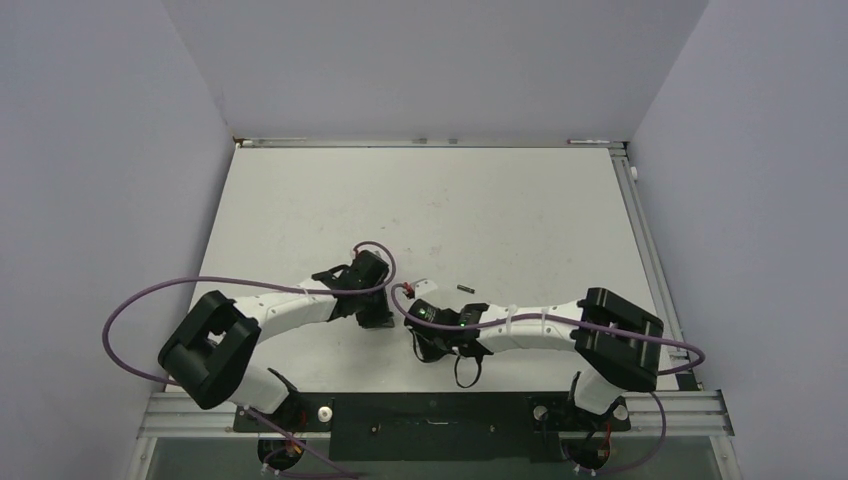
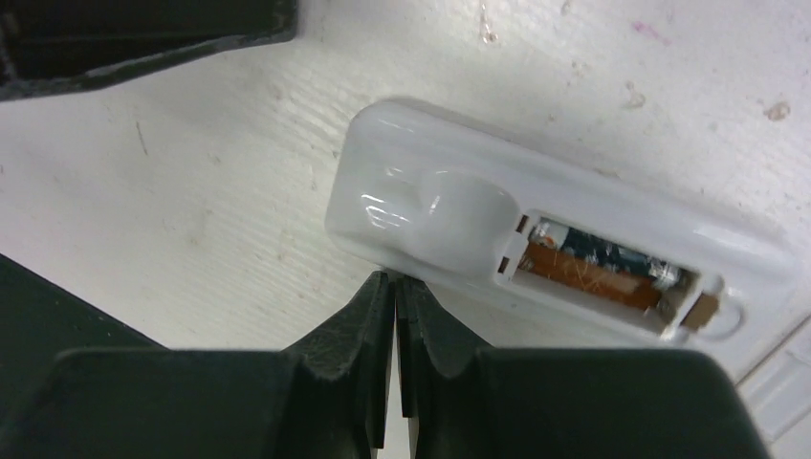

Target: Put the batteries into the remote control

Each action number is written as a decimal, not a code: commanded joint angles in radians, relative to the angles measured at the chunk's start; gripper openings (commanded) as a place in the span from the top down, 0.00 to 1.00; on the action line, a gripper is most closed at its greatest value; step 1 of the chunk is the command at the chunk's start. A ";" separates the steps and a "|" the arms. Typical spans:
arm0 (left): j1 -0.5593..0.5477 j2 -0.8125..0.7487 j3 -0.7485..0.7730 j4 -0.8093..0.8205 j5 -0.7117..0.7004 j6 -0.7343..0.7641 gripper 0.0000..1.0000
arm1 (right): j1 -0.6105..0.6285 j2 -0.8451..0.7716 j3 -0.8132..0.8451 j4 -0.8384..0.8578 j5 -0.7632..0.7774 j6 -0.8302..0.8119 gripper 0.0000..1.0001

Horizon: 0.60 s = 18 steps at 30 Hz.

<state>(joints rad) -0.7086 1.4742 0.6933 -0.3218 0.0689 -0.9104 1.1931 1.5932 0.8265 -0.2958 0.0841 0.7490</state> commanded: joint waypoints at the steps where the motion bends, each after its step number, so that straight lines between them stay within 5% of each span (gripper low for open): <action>1: 0.028 -0.097 -0.035 -0.081 -0.061 0.033 1.00 | 0.010 0.049 0.072 0.007 0.056 0.007 0.91; 9: 0.044 -0.197 -0.076 -0.100 -0.051 0.027 0.99 | 0.010 0.057 0.185 -0.067 0.085 -0.042 0.91; 18: 0.044 -0.256 -0.083 -0.112 -0.015 0.039 0.78 | 0.005 -0.050 0.253 -0.165 0.131 -0.118 0.74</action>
<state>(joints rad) -0.6708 1.2633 0.6121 -0.4213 0.0341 -0.8864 1.1984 1.6367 1.0252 -0.4103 0.1551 0.6815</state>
